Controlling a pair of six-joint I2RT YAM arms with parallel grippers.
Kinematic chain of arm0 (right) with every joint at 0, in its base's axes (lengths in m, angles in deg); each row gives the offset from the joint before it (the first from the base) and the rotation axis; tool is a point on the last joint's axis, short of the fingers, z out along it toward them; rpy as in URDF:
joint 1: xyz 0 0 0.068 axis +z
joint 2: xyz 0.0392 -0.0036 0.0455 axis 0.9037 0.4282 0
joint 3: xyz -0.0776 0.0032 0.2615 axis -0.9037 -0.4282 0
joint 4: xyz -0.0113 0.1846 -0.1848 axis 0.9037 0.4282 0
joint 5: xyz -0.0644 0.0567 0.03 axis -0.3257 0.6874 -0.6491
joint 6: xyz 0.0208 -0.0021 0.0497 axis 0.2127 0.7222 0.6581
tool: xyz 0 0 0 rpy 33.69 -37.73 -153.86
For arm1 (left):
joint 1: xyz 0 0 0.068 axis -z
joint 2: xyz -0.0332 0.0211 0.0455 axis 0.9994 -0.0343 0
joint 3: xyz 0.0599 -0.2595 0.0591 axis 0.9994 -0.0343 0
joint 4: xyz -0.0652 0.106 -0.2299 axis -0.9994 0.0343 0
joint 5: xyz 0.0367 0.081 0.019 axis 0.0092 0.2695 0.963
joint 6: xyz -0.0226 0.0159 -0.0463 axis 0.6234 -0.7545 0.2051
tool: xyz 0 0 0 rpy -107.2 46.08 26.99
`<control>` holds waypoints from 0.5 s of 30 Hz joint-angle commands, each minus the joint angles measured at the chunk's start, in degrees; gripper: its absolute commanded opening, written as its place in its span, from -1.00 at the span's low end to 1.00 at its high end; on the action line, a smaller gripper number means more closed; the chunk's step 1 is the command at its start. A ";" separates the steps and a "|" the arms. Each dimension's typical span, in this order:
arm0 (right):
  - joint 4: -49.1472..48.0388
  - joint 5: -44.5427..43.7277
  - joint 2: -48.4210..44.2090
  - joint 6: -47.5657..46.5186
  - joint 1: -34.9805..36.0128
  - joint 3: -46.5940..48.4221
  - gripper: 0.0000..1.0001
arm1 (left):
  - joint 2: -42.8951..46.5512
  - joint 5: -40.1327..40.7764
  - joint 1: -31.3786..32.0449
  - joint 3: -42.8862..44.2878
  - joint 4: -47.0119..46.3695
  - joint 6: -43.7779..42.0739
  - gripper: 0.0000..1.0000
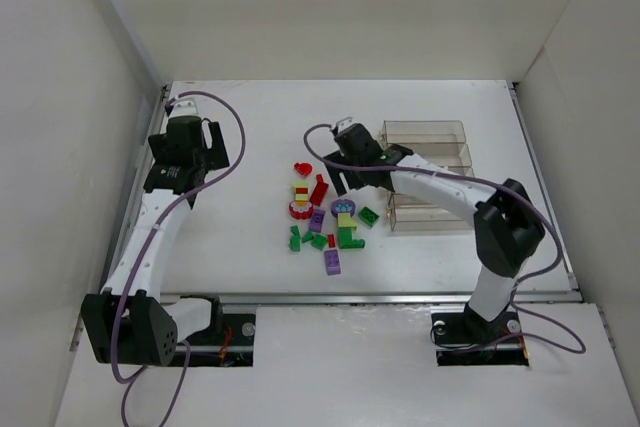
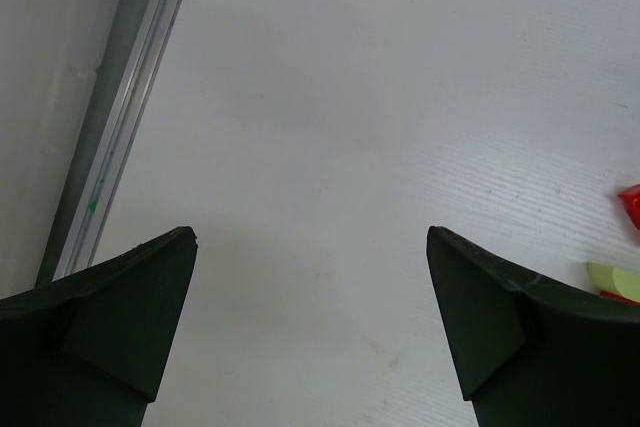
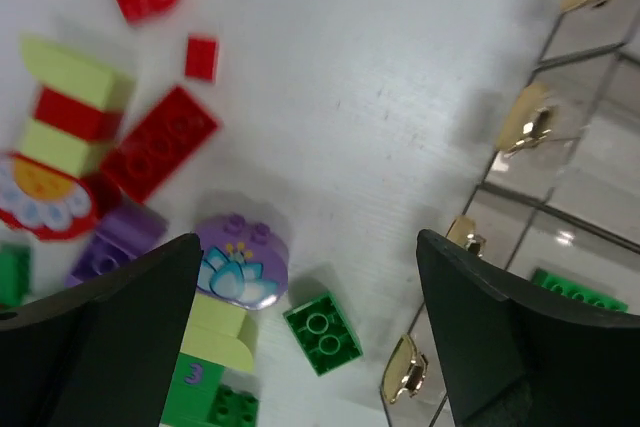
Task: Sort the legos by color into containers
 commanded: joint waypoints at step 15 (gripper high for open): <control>4.88 11.76 1.43 -7.82 -0.69 -5.81 0.53 | 1.46 -0.45 -0.34 -1.11 -1.28 -0.79 1.00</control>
